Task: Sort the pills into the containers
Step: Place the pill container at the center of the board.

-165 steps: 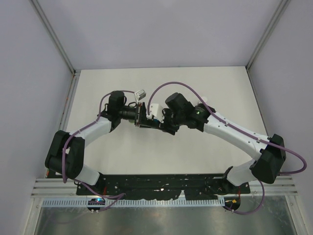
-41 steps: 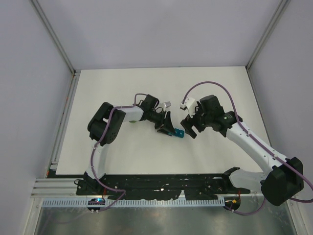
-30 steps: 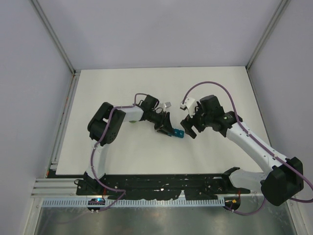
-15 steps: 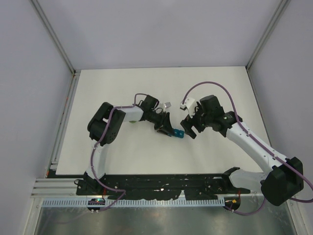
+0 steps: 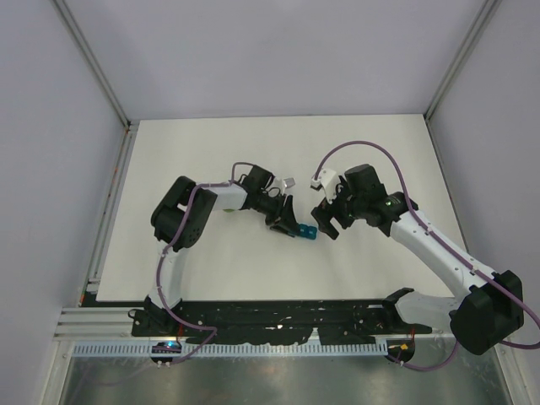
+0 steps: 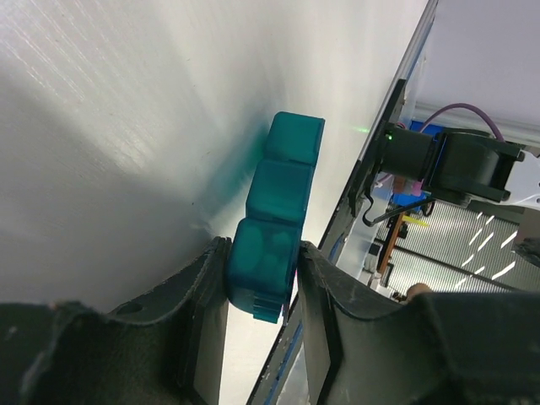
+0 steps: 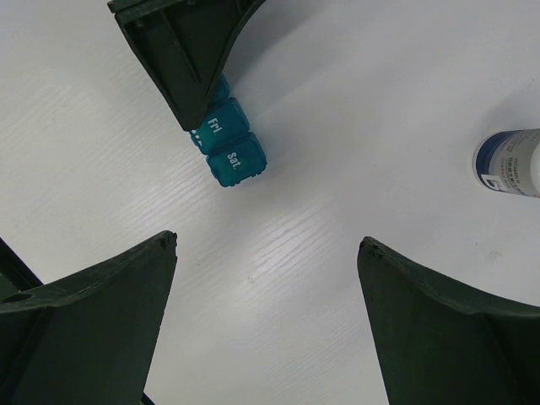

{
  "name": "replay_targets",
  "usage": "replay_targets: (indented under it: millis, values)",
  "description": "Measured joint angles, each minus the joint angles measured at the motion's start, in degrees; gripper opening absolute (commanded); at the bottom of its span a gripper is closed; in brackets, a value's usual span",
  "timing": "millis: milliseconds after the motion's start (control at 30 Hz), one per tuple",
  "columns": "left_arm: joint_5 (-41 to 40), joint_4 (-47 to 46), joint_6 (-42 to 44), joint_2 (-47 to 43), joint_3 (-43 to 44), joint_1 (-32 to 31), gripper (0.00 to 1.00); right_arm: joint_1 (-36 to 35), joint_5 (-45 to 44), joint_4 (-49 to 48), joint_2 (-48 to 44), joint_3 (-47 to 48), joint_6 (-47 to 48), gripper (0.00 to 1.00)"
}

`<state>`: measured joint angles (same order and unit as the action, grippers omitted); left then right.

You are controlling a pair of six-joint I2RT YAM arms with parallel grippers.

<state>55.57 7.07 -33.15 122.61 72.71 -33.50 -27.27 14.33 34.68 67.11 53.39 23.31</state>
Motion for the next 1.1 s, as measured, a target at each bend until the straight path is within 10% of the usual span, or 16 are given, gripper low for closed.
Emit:
replay_targets:
  millis: [467,1100]
  values:
    - [1.5,0.0,1.0,-0.7,-1.1,0.3,0.52,0.0,0.3,0.0,0.0,0.0,0.0,0.92]
    - [1.2,0.8,4.2,-1.8,-3.3,0.6,0.38,0.0,0.4,0.0,0.4,-0.1,0.0,0.92]
